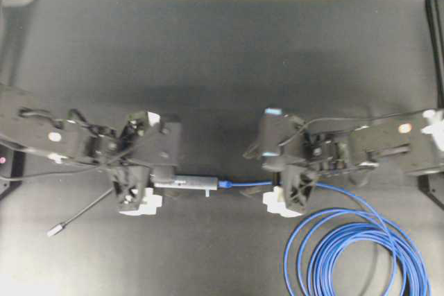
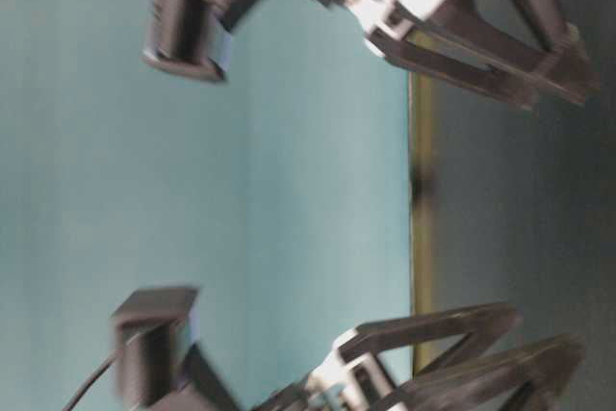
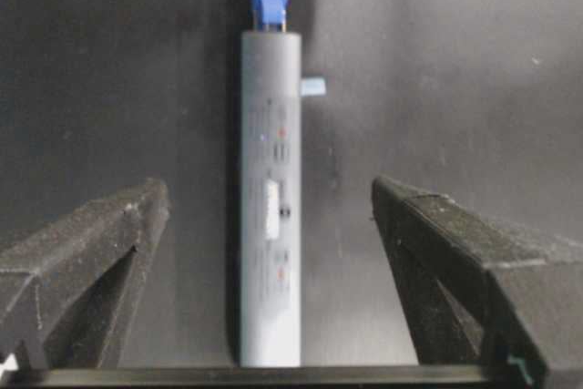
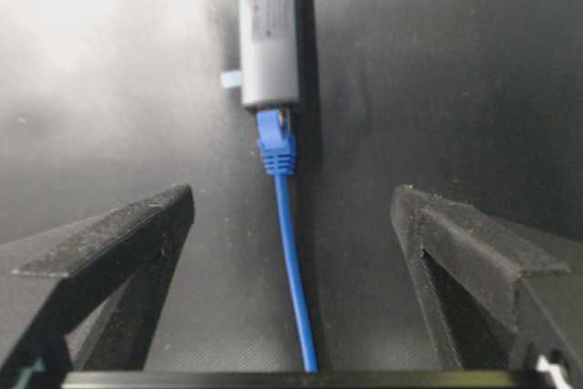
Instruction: Insert the LAN cable into the hub.
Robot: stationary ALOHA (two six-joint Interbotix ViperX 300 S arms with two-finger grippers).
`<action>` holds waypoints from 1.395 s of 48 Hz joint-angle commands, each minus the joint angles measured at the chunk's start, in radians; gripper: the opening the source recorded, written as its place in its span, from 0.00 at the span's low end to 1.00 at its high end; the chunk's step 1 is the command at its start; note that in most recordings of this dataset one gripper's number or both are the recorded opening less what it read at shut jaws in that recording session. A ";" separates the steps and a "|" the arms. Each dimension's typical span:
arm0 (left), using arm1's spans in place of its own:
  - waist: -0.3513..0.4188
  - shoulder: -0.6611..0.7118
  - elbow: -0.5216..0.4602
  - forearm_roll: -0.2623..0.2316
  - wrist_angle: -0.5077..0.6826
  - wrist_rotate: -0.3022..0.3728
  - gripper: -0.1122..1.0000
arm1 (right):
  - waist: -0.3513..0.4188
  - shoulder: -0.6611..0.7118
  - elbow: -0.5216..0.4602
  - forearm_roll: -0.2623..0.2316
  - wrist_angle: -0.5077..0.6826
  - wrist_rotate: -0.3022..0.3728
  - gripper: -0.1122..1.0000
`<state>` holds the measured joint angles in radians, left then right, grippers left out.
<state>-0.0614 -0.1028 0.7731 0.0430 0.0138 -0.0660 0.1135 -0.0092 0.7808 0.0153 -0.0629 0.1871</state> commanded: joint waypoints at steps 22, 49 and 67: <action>0.005 -0.186 0.098 0.003 -0.009 -0.003 0.89 | -0.049 -0.250 0.112 0.002 0.000 0.006 0.86; 0.014 -0.368 0.187 0.003 -0.011 -0.002 0.87 | -0.058 -0.400 0.216 0.003 0.002 0.008 0.86; 0.035 -0.574 0.275 0.003 -0.009 -0.002 0.84 | -0.071 -0.440 0.233 0.005 0.012 0.011 0.86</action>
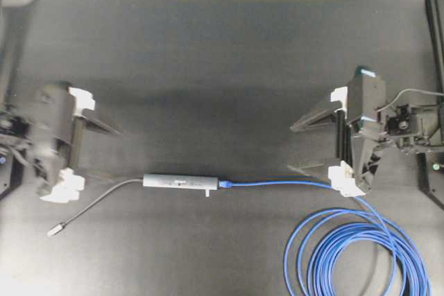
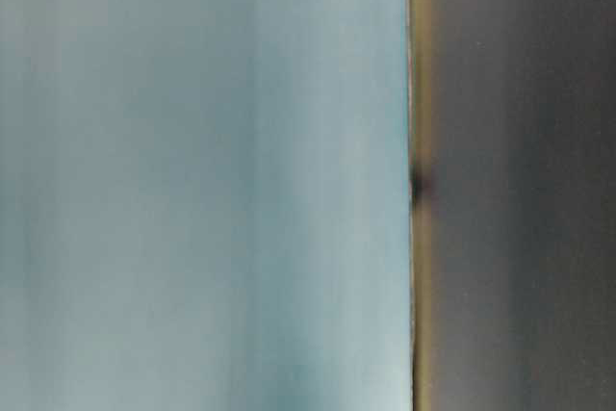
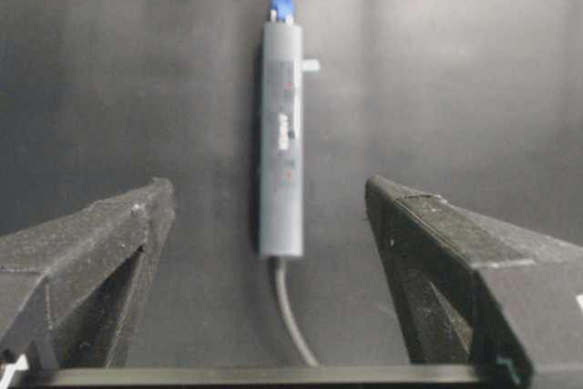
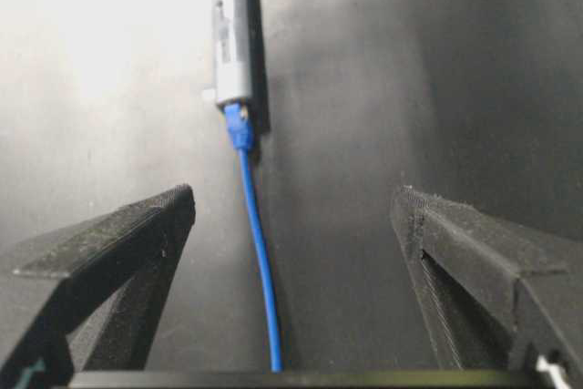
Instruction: Insert the LAN cable into the hub.
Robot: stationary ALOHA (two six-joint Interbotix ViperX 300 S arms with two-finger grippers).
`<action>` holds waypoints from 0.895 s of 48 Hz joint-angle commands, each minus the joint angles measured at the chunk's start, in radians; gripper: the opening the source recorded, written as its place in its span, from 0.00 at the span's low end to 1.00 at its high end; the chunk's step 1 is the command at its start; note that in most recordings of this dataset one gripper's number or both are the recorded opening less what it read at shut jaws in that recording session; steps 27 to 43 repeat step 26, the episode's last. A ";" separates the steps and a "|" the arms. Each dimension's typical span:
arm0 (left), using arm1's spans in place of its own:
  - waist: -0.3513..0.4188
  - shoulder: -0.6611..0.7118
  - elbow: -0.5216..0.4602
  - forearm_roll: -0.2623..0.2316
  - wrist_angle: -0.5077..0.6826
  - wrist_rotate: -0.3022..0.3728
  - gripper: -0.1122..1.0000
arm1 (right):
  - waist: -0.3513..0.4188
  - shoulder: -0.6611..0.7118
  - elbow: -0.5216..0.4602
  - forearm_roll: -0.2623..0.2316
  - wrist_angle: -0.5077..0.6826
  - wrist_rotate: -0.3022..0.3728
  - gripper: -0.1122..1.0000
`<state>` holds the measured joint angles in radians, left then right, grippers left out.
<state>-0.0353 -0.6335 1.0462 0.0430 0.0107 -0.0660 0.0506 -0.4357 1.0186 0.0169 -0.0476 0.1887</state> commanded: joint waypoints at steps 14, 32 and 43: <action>0.017 -0.219 0.049 0.003 -0.006 -0.002 0.84 | -0.011 -0.049 0.008 0.006 0.003 0.011 0.86; 0.017 -0.291 0.074 0.003 0.000 -0.002 0.84 | -0.012 -0.060 0.012 0.005 0.003 0.011 0.86; 0.017 -0.291 0.074 0.003 0.000 -0.002 0.84 | -0.012 -0.060 0.012 0.005 0.003 0.011 0.86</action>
